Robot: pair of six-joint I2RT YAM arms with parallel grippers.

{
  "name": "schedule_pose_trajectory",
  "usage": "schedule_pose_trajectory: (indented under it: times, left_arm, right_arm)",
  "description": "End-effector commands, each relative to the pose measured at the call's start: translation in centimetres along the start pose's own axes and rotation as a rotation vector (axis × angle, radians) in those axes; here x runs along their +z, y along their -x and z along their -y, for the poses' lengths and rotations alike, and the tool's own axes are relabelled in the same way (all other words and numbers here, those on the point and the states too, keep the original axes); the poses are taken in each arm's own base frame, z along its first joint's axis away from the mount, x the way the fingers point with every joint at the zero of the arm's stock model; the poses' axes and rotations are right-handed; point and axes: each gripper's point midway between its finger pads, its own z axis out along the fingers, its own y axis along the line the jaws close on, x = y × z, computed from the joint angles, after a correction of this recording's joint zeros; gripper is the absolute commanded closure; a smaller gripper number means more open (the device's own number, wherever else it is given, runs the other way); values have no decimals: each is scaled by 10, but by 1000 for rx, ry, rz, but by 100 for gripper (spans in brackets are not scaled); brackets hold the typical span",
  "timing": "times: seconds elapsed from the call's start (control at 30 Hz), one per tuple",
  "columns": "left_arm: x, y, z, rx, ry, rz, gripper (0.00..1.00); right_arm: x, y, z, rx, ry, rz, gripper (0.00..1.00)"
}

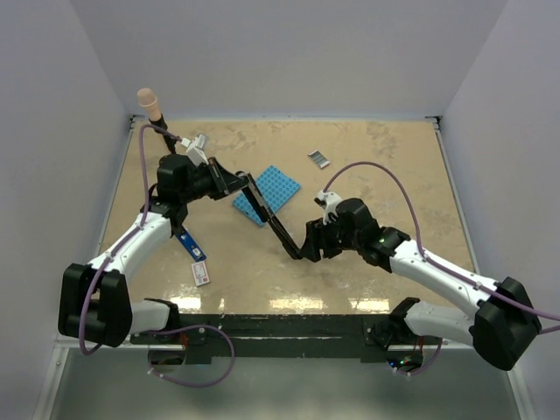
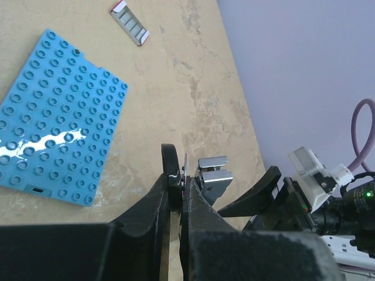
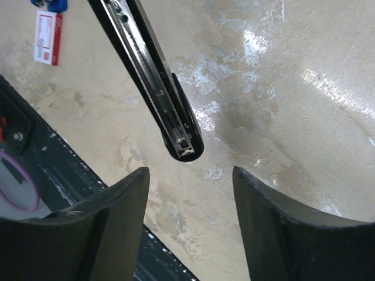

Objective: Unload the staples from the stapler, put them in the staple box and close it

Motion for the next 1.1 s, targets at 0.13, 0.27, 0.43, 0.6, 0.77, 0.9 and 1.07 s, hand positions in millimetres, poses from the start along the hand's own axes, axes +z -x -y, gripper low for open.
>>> schedule_pose_trajectory:
  times: [0.13, 0.27, 0.43, 0.6, 0.77, 0.9, 1.07]
  left_arm:
    - [-18, 8, 56, 31, -243, 21, 100]
    - [-32, 1, 78, 29, -345, 6, 100]
    - [-42, -5, 90, 48, -401, -18, 100]
    - [-55, -7, 107, 88, -470, -19, 100]
    - [-64, -10, 118, 86, -531, -11, 100]
    - [-70, -12, 124, 88, -587, 7, 100]
    - [-72, -11, 127, 82, -609, 13, 100]
  right_arm:
    - [-52, 86, -66, -81, 211, 274, 11]
    - [-55, 109, -93, -191, 367, 332, 6]
    - [-44, 114, -109, -237, 564, 267, 2]
    - [-49, 108, -117, -251, 747, 242, 7]
    - [-47, 102, -120, -264, 816, 229, 17]
    - [-42, 97, -119, -237, 836, 203, 20]
    - [-32, 93, -121, -207, 842, 185, 22]
